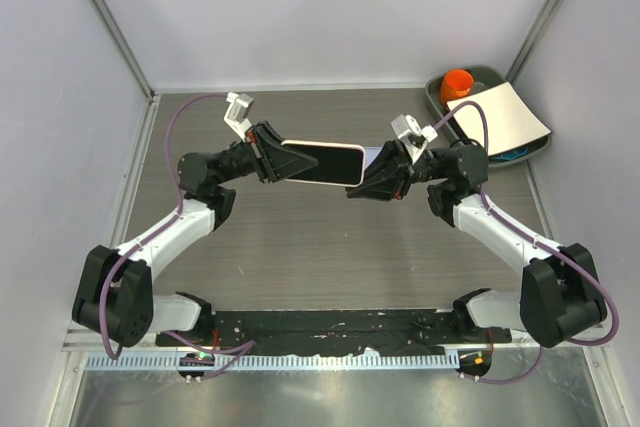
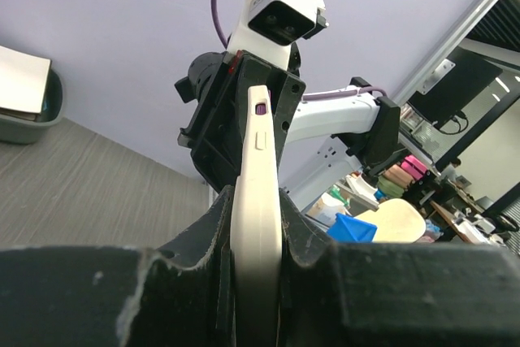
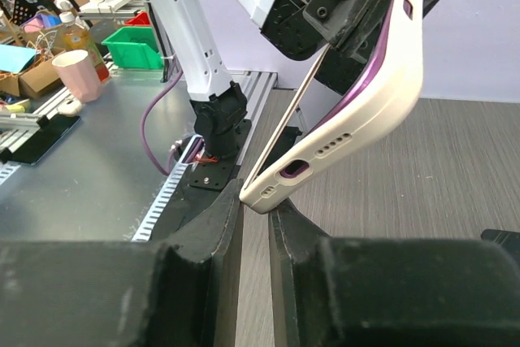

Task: Take the phone out of the phone case
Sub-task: Remove the phone case from the phone.

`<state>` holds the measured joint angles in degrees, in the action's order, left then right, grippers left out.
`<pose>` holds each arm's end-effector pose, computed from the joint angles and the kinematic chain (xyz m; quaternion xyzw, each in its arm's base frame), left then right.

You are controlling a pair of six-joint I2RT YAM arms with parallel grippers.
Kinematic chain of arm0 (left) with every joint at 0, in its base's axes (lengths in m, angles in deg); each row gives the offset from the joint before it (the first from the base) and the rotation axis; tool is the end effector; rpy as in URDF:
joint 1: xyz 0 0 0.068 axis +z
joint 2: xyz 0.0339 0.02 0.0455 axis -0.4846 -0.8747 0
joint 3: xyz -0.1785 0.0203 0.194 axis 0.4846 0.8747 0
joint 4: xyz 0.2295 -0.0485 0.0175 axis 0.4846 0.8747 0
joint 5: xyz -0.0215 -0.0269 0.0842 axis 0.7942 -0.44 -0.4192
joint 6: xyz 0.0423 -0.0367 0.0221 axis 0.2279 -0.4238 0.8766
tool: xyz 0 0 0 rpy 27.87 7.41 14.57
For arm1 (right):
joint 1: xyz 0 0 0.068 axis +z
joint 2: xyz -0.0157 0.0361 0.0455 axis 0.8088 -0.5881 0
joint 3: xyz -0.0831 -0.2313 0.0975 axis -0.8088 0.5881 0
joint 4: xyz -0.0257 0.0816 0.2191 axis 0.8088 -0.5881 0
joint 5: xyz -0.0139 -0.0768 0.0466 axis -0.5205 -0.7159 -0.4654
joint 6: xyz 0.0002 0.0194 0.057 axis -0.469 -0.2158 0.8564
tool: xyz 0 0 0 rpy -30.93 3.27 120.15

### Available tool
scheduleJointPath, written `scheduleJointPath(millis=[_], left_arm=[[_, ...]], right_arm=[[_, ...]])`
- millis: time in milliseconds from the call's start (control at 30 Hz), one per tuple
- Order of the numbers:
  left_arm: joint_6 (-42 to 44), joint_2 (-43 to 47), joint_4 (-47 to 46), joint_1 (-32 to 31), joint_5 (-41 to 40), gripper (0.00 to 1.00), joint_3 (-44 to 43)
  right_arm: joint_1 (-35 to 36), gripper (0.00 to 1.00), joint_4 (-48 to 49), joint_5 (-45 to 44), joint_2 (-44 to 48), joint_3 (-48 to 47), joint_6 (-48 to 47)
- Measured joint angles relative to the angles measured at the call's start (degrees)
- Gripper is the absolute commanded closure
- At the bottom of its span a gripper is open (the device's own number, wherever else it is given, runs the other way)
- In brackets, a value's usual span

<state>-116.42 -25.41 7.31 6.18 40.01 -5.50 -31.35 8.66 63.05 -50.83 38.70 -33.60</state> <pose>0.2149 -0.1300 0.3614 0.2191 0.5253 -0.7217 0.3941 0.1982 0.1297 0.3590 -0.5125 0.4162 0.5902 0.4645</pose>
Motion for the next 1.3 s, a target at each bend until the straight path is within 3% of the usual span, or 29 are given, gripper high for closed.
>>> scheduleJointPath(millis=[533, 933, 1300], left_arm=[[0.02, 0.0, 1.22, -1.84, 2.86, 1.0, -1.9], [3.15, 0.0, 1.86, -1.4, 2.54, 1.0, -1.92], [2.84, -0.22, 0.57, -0.98, 0.96, 1.0, -1.9]], right_arm=[[-0.2, 0.99, 6.95, 4.5, -0.26, 0.22, 3.78], [-2.1, 0.99, 0.09, 4.17, -2.75, -1.88, 3.56], [-4.31, 0.99, -0.37, 4.39, -6.56, -4.2, 4.07]])
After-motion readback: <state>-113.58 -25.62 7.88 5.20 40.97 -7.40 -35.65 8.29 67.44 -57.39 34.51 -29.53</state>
